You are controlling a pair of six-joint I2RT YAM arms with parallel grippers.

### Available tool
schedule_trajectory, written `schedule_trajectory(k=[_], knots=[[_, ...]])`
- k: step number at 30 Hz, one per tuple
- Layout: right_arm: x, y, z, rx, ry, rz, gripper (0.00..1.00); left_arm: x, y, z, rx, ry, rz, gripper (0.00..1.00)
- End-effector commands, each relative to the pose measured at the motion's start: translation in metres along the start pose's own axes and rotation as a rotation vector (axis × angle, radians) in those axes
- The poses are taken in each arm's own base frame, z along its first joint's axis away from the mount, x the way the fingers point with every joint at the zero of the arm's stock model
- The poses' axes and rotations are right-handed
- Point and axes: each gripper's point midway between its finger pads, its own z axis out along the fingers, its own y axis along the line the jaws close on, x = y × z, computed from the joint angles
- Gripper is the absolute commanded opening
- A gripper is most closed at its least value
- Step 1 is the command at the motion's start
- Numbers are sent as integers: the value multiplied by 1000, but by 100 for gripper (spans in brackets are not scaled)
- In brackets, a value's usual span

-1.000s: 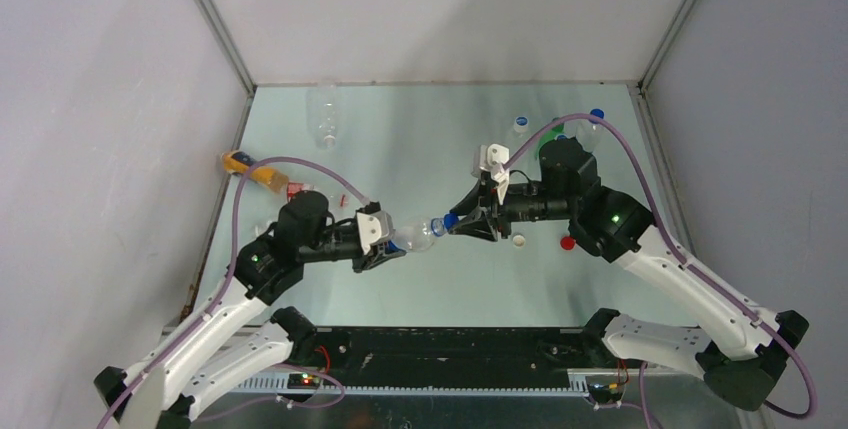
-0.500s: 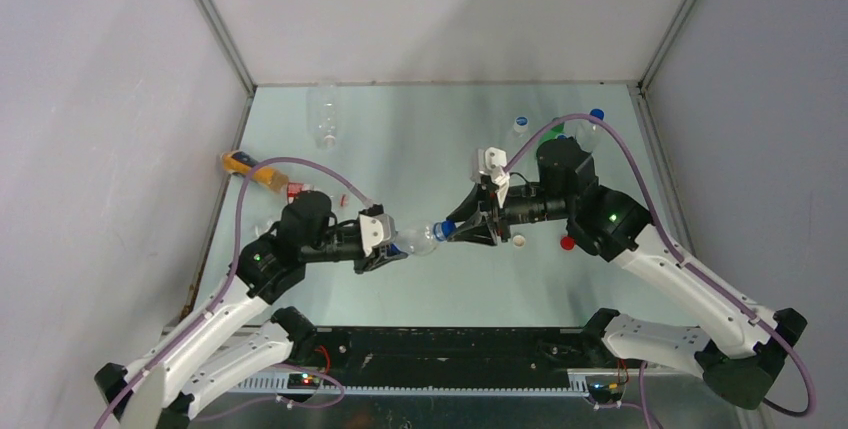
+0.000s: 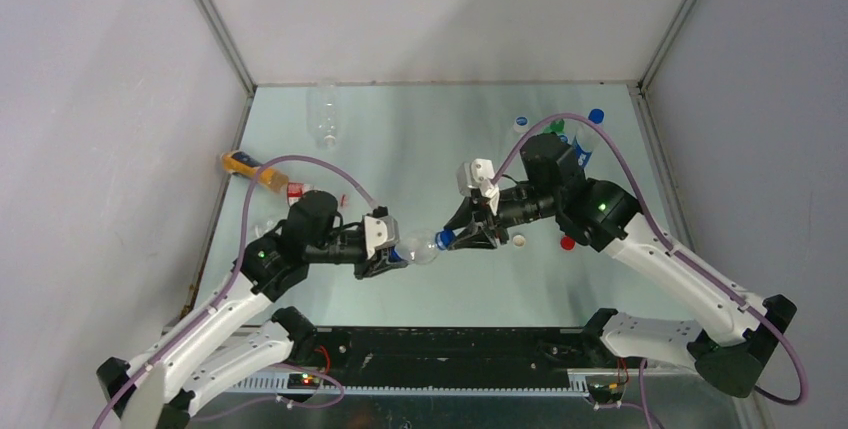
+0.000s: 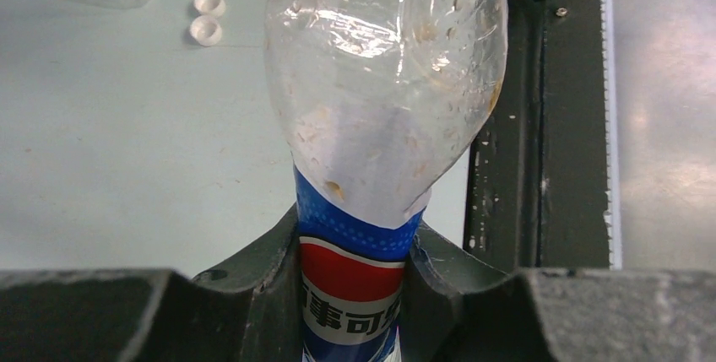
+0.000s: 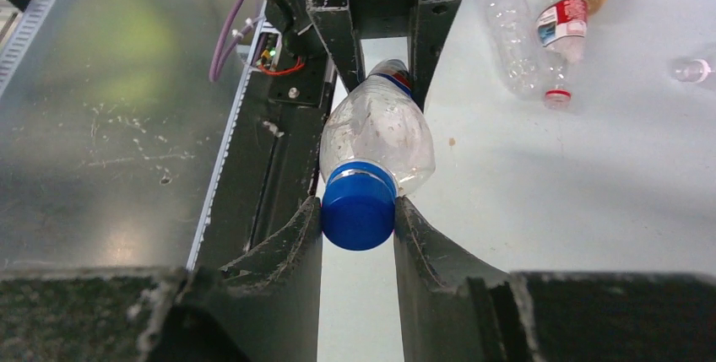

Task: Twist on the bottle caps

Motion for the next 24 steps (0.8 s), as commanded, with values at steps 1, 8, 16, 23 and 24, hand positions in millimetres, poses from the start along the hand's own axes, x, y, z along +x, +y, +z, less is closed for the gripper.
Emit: schedule_trajectory(k=[1, 8, 16, 23, 24], knots=[[13, 17, 5, -110, 48, -24, 4, -63, -9, 0, 85, -212, 65, 25], [17, 25, 6, -162, 51, -47, 3, -69, -13, 9, 151, -248, 41, 25], [20, 20, 2, -116, 79, -141, 0, -79, -12, 18, 200, -264, -88, 24], [31, 17, 1, -108, 122, -166, 0, -84, -14, 19, 237, -274, -137, 24], [31, 17, 1, -109, 127, -167, 0, -86, -16, 19, 259, -278, -138, 24]])
